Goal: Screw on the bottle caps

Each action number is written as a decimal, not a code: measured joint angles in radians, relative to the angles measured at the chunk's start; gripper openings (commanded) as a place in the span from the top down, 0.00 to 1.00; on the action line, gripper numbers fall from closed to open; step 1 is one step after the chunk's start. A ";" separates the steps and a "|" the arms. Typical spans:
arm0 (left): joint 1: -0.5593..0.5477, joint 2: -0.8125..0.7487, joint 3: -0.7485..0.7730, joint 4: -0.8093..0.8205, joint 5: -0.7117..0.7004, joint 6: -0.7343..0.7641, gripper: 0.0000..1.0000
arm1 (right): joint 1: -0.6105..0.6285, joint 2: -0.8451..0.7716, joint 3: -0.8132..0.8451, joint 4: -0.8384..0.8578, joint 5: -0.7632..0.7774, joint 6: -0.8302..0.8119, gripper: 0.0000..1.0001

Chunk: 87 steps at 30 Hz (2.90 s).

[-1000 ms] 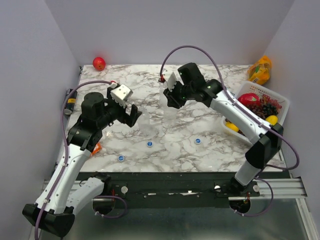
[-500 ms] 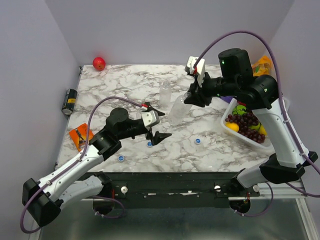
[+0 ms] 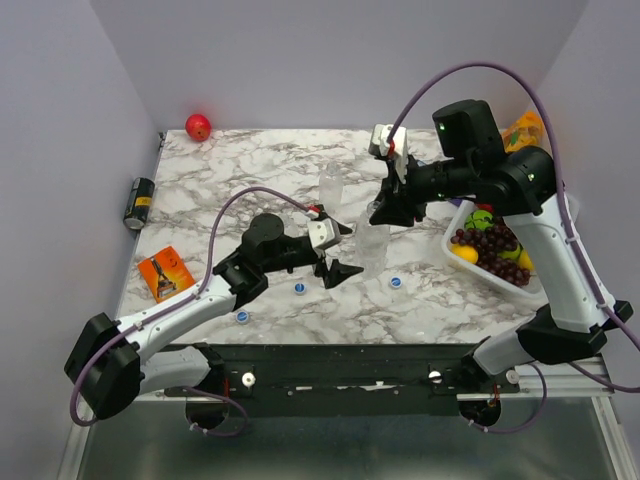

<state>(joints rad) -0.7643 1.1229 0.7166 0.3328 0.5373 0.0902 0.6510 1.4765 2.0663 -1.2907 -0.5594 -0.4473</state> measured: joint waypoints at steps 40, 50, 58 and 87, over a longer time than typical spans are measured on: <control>-0.036 0.113 -0.037 0.264 0.084 -0.174 0.48 | 0.000 0.026 -0.045 0.137 -0.102 0.112 0.65; -0.026 0.045 -0.071 0.206 0.045 -0.141 1.00 | -0.069 0.000 0.066 0.122 -0.028 0.105 0.12; -0.007 -0.075 -0.077 0.126 -0.037 -0.076 1.00 | -0.149 -0.179 -0.340 0.182 0.075 -0.074 0.11; 0.058 -0.199 0.030 -0.097 -0.316 -0.212 1.00 | -0.158 0.085 -1.097 0.538 0.167 -0.875 0.37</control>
<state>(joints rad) -0.7059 0.9241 0.7464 0.2363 0.2211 -0.1215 0.4934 1.5612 0.9695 -0.7525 -0.3927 -1.3228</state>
